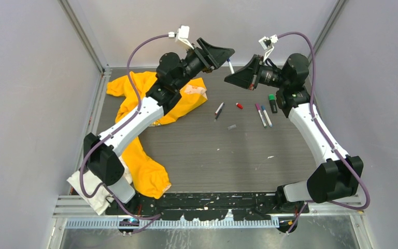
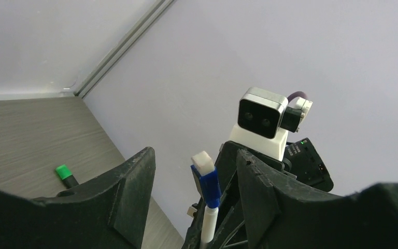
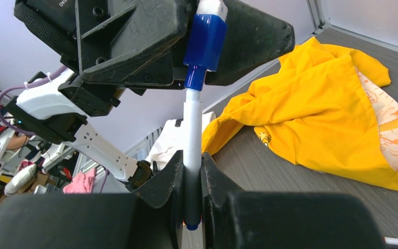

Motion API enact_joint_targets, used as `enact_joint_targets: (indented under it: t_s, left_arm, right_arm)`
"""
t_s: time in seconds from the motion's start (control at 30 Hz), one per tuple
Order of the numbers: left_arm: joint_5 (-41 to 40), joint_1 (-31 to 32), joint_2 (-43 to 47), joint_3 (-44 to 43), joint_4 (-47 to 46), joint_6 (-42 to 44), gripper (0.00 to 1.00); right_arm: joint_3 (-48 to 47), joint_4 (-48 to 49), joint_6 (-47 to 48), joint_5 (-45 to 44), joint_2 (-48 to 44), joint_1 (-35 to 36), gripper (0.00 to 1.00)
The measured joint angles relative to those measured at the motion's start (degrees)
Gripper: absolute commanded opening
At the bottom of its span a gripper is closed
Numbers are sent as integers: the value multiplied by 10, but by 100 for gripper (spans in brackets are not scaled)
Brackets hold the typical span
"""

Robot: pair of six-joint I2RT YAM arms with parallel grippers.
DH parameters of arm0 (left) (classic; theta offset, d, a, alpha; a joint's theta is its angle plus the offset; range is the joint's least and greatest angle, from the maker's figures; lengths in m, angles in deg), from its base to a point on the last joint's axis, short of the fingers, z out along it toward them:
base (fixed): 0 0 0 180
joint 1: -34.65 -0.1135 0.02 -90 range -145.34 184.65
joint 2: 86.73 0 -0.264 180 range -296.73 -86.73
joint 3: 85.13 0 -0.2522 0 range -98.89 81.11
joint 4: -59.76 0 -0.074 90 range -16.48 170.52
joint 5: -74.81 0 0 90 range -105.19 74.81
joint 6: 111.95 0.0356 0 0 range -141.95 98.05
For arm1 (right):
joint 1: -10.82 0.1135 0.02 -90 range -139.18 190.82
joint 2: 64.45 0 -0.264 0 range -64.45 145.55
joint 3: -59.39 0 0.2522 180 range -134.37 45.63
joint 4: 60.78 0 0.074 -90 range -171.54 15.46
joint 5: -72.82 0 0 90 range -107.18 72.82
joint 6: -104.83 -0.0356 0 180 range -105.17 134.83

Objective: Insert the pens into the pen caps
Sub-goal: Press the pen cap onto the pen.

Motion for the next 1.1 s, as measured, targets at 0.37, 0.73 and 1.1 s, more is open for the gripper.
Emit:
enact_joint_targets:
  t_s: [0.37, 0.73, 1.1]
  left_arm:
    - [-4, 0, -10, -21, 12, -2, 33]
    - [16, 1, -23, -33, 13, -6, 0]
    - [77, -10, -37, -30, -18, -1, 1]
  right_arm:
    - [0, -32, 26, -1, -3, 1, 1]
    - [-2, -60, 47, -7, -3, 2, 1]
    - [-22, -136, 132, -17, -5, 2, 1]
